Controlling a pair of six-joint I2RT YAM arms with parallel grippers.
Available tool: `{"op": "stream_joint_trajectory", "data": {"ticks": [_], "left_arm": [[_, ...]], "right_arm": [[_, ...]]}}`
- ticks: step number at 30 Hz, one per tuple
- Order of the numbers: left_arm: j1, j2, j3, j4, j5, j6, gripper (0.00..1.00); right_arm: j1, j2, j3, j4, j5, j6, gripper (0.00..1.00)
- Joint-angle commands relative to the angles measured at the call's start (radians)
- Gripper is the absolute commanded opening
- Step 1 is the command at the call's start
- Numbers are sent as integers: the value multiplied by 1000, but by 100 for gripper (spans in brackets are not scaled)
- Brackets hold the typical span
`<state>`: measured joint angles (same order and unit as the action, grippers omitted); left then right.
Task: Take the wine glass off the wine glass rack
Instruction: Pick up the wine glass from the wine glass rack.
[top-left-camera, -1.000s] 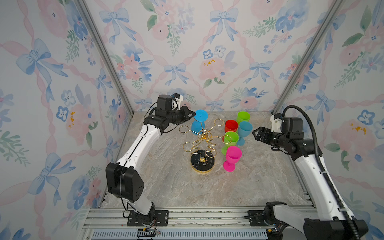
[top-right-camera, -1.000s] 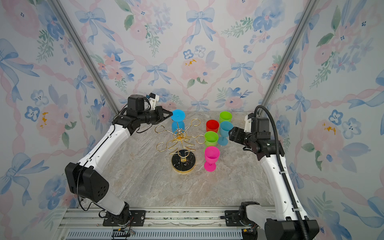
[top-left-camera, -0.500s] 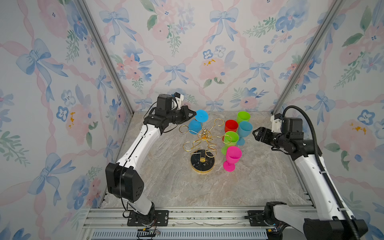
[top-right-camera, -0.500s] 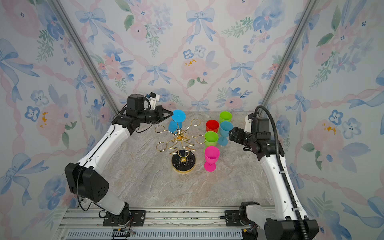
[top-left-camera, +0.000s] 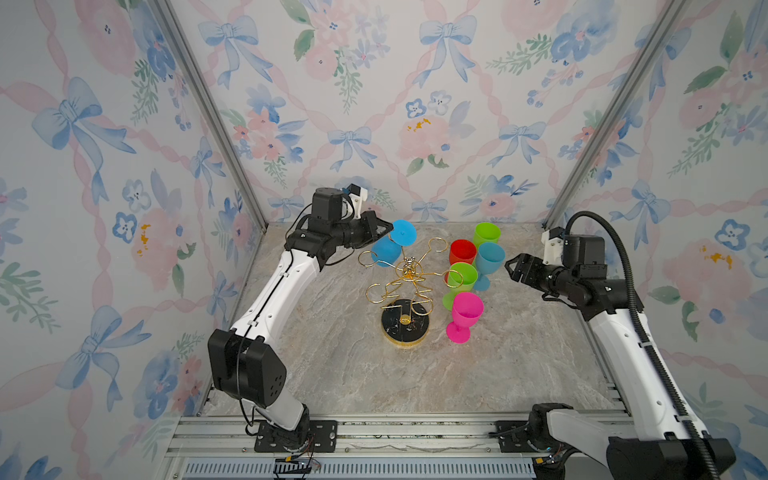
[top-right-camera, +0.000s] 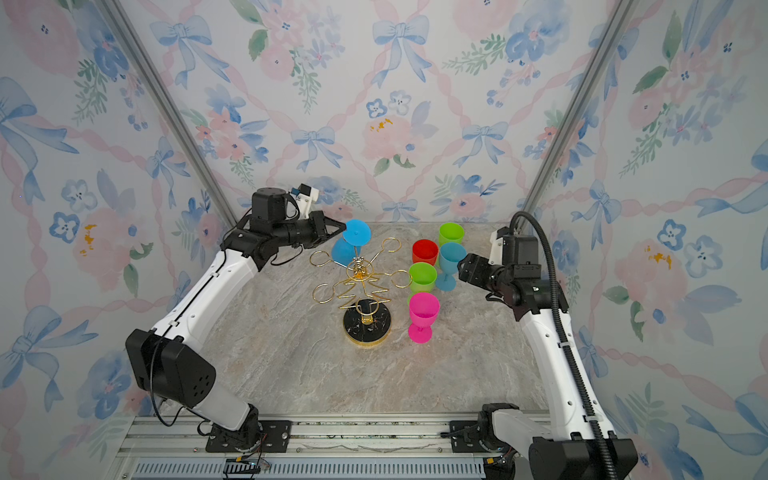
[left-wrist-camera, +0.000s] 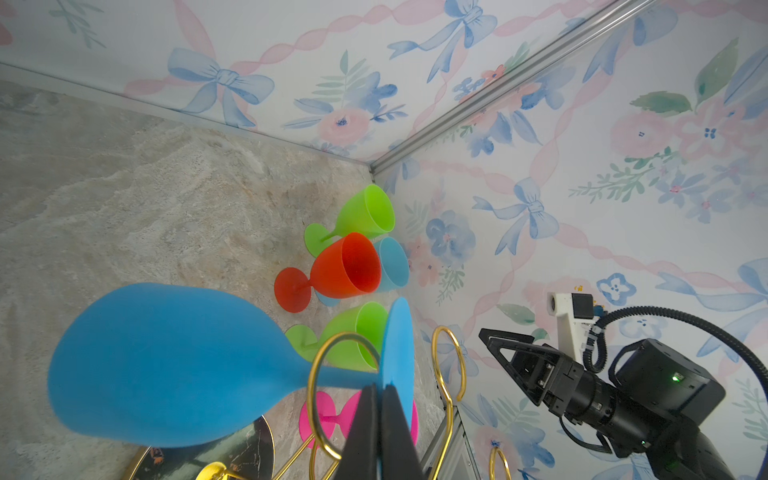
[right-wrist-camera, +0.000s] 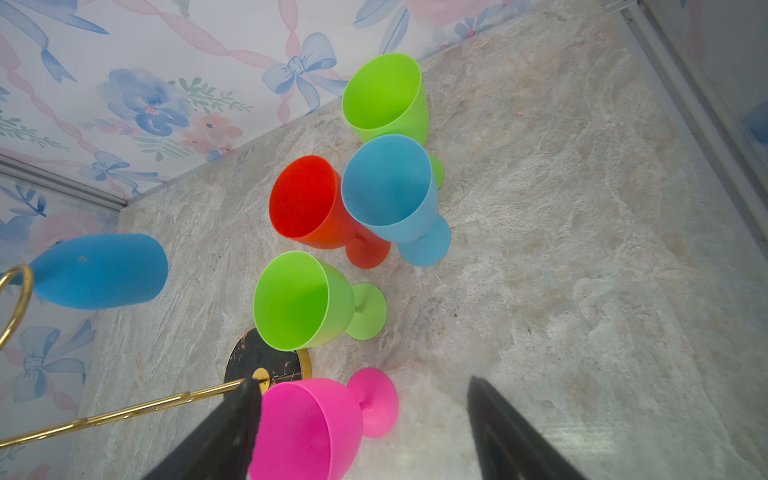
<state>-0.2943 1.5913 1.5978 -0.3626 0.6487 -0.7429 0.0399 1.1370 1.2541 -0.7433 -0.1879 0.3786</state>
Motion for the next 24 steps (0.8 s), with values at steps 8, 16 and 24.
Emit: {"op": "stream_joint_trajectory", "data": {"ticks": [8, 16, 24], "left_arm": [[-4, -48, -42, 4, 52, -4, 0], [-6, -70, -58, 6, 77, -5, 0], [-28, -79, -59, 8, 90, -7, 0]], "right_arm": [[-8, 0, -10, 7, -3, 22, 80], [-7, 7, -9, 6, -2, 30, 80], [-7, 9, -5, 5, 0, 38, 80]]}}
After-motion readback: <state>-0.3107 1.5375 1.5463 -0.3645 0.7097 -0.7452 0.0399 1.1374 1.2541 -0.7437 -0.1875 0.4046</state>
